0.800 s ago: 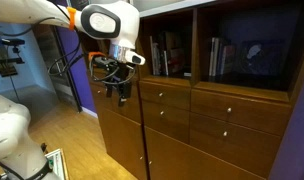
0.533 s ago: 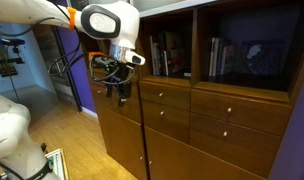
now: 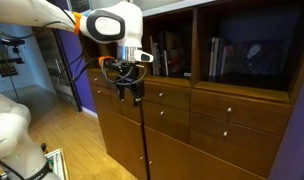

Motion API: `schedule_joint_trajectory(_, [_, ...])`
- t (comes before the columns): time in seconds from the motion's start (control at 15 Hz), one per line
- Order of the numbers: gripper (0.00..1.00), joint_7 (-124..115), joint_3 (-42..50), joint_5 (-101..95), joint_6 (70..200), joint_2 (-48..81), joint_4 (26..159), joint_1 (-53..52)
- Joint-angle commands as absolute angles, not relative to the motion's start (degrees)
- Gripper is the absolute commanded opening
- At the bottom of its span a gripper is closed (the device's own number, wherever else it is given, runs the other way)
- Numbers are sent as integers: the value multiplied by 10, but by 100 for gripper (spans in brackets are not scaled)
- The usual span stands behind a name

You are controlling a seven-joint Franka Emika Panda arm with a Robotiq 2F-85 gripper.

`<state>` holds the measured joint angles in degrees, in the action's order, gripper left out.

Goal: Open the rightmost drawer completely

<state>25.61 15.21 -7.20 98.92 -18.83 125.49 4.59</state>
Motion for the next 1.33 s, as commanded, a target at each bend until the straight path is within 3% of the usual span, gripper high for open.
schedule_joint_trajectory(0.0, [100,287,149,-81,1019,-166,1244,55])
schedule_joint_trajectory(0.87, [100,295,166,-63,1315,82,1114,124])
schedule_joint_trajectory(1.27, [100,298,135,-54,1370,182,1030,159])
